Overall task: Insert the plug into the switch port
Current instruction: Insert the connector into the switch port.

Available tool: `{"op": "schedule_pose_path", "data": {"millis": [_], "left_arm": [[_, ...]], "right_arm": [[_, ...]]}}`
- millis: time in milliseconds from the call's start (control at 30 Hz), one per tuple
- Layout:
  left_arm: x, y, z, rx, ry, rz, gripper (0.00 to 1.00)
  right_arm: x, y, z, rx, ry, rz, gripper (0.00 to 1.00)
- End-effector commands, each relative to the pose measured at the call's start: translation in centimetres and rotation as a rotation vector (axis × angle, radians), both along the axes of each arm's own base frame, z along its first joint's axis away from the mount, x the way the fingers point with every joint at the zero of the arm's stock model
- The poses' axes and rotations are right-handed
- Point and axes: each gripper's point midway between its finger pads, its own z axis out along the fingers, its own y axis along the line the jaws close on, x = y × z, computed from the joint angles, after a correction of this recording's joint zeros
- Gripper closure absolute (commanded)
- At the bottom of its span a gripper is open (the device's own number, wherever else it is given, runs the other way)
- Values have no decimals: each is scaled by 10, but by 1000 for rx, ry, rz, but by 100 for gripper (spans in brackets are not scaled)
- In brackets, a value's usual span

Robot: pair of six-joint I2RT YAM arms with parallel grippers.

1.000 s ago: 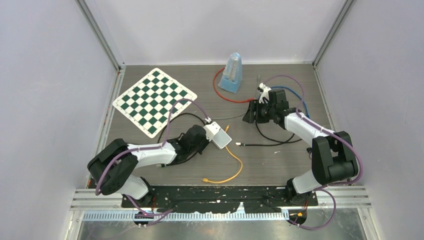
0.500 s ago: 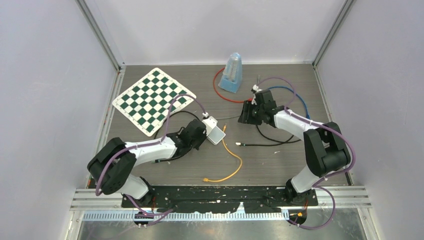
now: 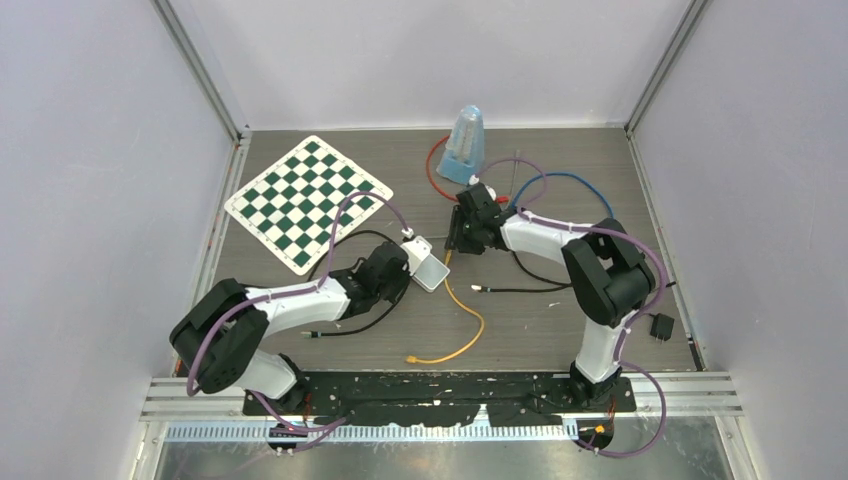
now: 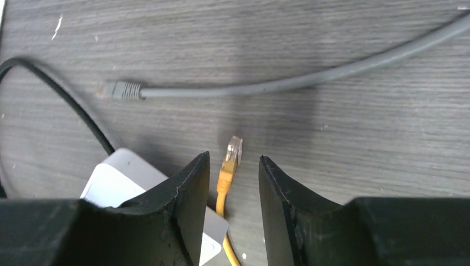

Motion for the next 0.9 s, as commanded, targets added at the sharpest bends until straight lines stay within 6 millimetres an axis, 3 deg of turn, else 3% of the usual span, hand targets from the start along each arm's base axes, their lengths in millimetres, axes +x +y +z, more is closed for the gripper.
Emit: {"op": "schedule_pose_path", "data": {"millis": [0,200,300,367,433,567,667,767,867], "left_arm": [[6,-6,15,-66,-44,10,100],[7,-8,15,-82,-46,8,100],[9,-12,18,-90,-56,-7,100],[13,-16,21,-88,-71,-27,100],[15,-23,24,-88,-73,-61,100],[22,-35,26,-108,-78,-79,100],[25,-44,24,-140,-82,-86,100],[27,-55,24,-187,-83,-103,99],[30,-65,30,-232,-101,-119,81]], "right_arm": [[12,3,-6,-63,21,-90,56],[14,-3,-22,-142,50,-116,63],[16,-13,-19,-158,41,-135,77],[19,-22,-7,-153,19,-150,86],[22,-34,19,-148,-33,-169,93],[18,-67,46,-203,-89,-213,95],[14,-96,53,-225,-99,-261,95],[8,-104,65,-172,-114,-278,95],[-4,-105,62,-112,-95,-283,95]]}}
